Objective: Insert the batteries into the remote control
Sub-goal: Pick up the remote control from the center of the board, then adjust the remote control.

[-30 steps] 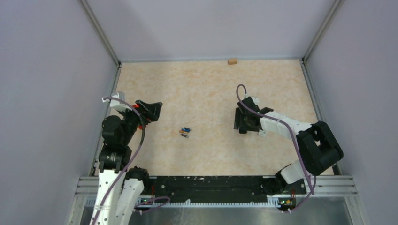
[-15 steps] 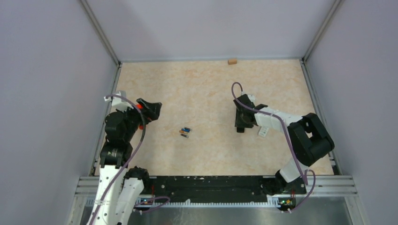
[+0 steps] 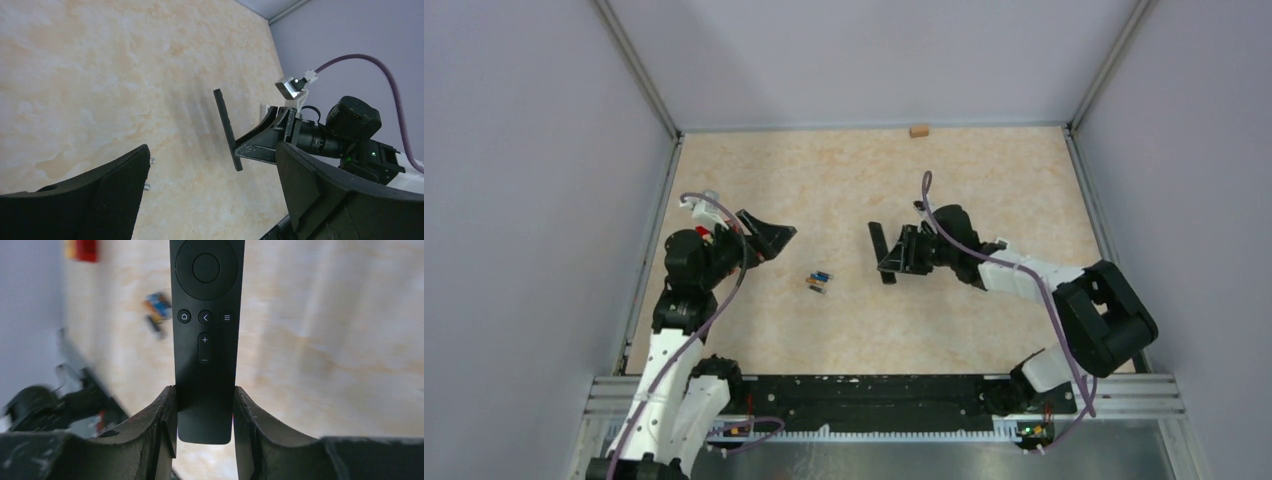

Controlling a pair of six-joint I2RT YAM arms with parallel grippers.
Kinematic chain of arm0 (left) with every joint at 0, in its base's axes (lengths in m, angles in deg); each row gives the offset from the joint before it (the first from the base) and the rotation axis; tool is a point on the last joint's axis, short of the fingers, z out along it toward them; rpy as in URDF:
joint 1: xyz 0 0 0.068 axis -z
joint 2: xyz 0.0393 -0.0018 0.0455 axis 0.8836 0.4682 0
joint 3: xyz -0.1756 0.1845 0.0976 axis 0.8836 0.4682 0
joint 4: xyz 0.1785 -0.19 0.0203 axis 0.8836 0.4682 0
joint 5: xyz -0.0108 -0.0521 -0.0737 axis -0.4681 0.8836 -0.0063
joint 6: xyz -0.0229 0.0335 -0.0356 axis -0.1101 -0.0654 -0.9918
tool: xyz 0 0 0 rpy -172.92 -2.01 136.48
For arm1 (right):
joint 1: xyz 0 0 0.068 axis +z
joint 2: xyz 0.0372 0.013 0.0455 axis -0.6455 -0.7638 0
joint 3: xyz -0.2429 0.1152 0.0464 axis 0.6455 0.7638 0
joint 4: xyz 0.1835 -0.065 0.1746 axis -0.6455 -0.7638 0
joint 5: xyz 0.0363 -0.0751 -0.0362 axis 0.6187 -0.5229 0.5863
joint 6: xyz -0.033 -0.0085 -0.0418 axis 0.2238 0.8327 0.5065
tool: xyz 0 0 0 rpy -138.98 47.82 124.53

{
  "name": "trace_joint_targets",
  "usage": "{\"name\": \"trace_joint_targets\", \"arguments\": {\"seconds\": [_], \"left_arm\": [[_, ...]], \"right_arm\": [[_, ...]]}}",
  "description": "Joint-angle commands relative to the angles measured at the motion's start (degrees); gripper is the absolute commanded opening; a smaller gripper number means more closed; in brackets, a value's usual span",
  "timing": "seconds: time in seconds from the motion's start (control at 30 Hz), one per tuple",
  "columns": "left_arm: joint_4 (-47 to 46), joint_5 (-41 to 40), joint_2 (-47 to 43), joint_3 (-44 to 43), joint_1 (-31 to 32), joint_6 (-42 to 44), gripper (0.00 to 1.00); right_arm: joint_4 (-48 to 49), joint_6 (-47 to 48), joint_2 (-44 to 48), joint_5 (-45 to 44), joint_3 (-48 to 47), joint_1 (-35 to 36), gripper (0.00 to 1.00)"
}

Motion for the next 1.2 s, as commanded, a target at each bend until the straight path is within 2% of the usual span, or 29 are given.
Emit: {"name": "trace_joint_targets", "arguments": {"seconds": [0.0,0.2,0.33,0.47,0.73,0.87,1.0,1.17], "left_arm": [[-13.97,12.49,7.46,3.19,-0.03,-10.34,0.99],[-30.49,22.02,11.74,8.13,0.07,-20.70,0.99],[-30.93,25.27,11.19,8.78,0.23,-21.43,0.99],[-31.06,26.39,8.68,9.48,0.47,-21.81,0.99],[-30.87,25.54,9.80,9.89,0.76,-23.93,0.99],[-42.07,28.94,12.82,10.88,1.44,-30.23,0.98],[-48.16,30.47,14.84,11.00,2.00,-34.93,0.85],[-47.49,29.65,14.44,11.48,2.26,-35.51,0.50]], "right_arm": [[32.00,-14.21,1.63,23.73,2.56,3.61,0.13],[50.80,-25.15,-3.60,25.84,1.05,10.41,0.12],[66.69,-36.20,-8.49,26.19,1.00,12.12,0.12],[76.54,-43.32,-12.69,26.22,-0.25,13.18,0.10],[77.15,-45.18,-14.44,26.57,-2.97,15.66,0.09],[75.25,-44.63,-14.46,27.80,-4.26,16.66,0.09],[73.24,-43.40,-14.35,28.93,-4.92,16.88,0.09],[69.20,-42.12,-14.73,28.45,-6.25,16.92,0.09]]}}
